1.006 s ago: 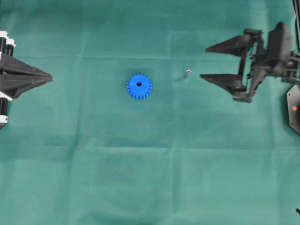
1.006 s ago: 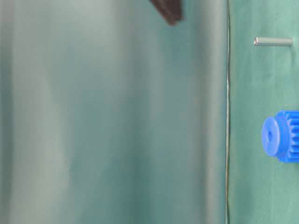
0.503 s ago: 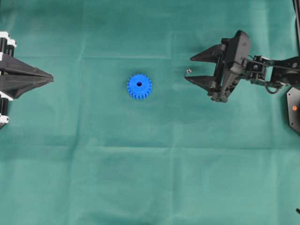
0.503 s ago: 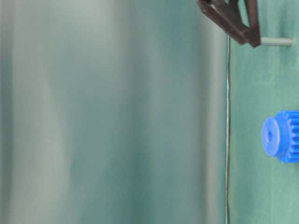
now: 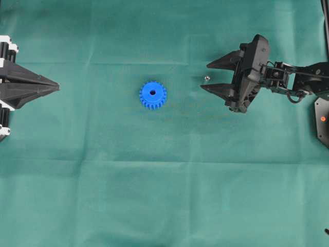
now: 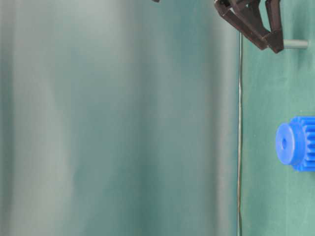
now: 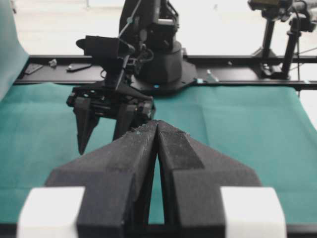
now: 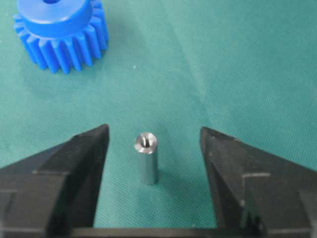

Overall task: Insert the shaft placed at a random location into the center hole of the small gear at another random location.
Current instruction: 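Lower the right gripper around the silver shaft and close on it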

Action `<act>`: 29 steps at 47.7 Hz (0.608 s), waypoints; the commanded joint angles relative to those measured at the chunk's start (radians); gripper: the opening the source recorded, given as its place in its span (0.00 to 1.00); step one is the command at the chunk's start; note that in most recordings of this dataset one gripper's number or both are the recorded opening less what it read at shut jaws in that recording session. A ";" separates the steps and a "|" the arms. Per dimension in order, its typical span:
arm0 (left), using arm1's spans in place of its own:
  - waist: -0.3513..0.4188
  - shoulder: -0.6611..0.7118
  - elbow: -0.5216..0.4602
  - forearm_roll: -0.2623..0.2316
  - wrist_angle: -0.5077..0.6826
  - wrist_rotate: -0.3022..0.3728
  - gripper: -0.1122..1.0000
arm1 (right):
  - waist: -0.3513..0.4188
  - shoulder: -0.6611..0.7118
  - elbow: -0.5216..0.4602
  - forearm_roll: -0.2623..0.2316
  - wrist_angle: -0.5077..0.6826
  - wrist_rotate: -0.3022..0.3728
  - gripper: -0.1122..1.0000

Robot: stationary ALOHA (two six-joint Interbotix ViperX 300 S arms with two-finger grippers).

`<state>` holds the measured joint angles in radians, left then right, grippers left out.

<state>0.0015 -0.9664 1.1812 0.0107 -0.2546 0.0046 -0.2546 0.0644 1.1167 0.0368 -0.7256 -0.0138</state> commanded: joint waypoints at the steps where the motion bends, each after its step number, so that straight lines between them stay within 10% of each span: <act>1: 0.003 0.008 -0.020 0.003 -0.003 0.002 0.10 | -0.005 -0.008 -0.017 0.003 -0.017 0.006 0.69; 11: 0.003 0.008 -0.020 0.003 -0.003 0.002 0.10 | -0.005 -0.009 -0.017 -0.008 -0.023 0.006 0.22; 29: 0.003 0.008 -0.020 0.003 -0.005 -0.002 0.10 | 0.000 -0.034 -0.023 -0.009 -0.003 0.009 0.22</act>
<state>0.0031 -0.9664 1.1812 0.0123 -0.2531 0.0046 -0.2562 0.0644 1.1152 0.0307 -0.7286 -0.0138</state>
